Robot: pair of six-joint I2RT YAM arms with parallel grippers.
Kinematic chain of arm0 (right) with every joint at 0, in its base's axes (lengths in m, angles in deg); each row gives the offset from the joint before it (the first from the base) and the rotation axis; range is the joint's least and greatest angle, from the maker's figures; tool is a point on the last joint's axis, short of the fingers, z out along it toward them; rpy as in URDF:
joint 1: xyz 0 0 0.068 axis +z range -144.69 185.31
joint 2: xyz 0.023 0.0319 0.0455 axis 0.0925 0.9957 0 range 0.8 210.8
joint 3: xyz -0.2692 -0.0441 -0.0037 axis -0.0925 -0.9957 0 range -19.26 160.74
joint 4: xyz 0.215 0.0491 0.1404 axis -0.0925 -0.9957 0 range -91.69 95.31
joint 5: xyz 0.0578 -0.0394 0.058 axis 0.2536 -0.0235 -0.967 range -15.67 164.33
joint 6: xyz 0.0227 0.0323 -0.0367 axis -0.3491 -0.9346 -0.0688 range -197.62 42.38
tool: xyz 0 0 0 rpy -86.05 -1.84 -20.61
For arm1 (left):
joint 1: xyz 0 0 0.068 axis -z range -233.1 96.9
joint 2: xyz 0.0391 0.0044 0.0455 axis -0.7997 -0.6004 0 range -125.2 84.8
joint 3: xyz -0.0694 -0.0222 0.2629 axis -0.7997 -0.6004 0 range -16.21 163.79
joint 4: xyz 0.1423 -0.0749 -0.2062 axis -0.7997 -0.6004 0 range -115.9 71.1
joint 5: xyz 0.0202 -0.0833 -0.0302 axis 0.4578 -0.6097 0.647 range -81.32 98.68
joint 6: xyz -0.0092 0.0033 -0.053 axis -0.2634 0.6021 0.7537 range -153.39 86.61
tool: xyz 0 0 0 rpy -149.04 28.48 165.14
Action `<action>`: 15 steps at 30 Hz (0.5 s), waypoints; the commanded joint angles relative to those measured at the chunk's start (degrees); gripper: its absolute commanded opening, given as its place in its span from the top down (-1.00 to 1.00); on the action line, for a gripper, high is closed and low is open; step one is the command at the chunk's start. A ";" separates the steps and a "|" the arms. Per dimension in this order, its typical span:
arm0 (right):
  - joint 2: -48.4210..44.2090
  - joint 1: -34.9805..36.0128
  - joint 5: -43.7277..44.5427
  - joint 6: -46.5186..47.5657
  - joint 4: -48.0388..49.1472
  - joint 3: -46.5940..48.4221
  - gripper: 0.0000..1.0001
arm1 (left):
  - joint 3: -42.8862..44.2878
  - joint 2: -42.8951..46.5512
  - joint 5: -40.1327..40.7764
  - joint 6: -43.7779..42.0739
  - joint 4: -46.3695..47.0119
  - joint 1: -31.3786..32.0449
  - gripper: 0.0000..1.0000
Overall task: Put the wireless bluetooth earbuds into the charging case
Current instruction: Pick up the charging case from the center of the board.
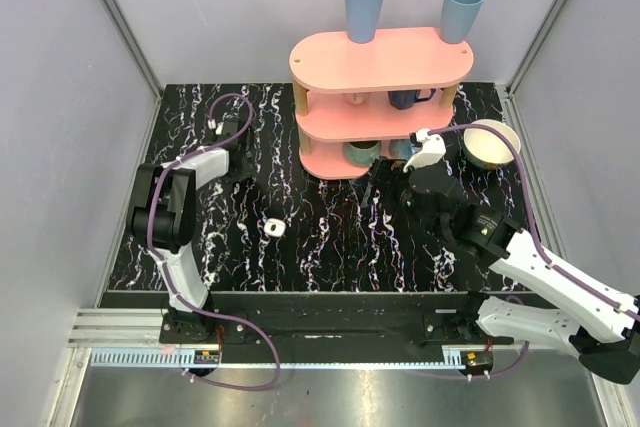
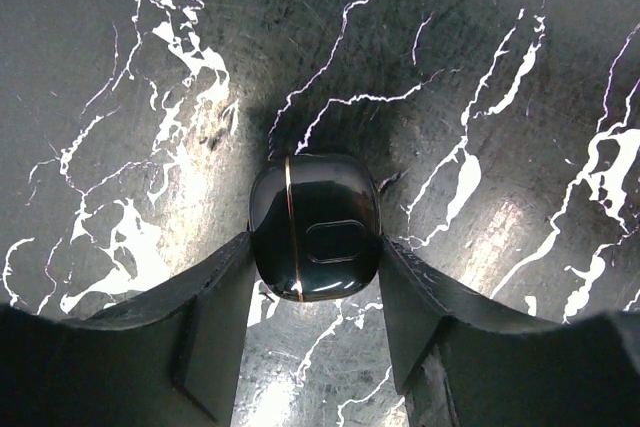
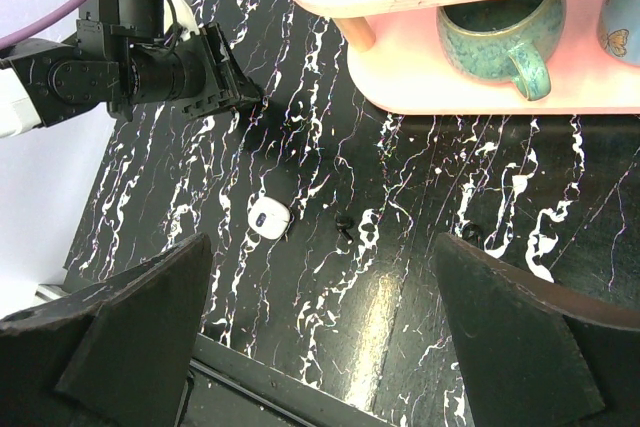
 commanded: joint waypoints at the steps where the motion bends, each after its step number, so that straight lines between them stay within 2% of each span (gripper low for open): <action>1: -0.80 -0.59 1.52 0.92 1.00 -0.14 -1.00 | 2.54 -1.15 1.65 -2.43 0.28 -0.16 -0.10; 15: 0.08 -0.85 1.08 1.63 1.00 0.21 -0.99 | 4.21 -2.56 0.50 -3.66 -1.04 -0.16 -0.15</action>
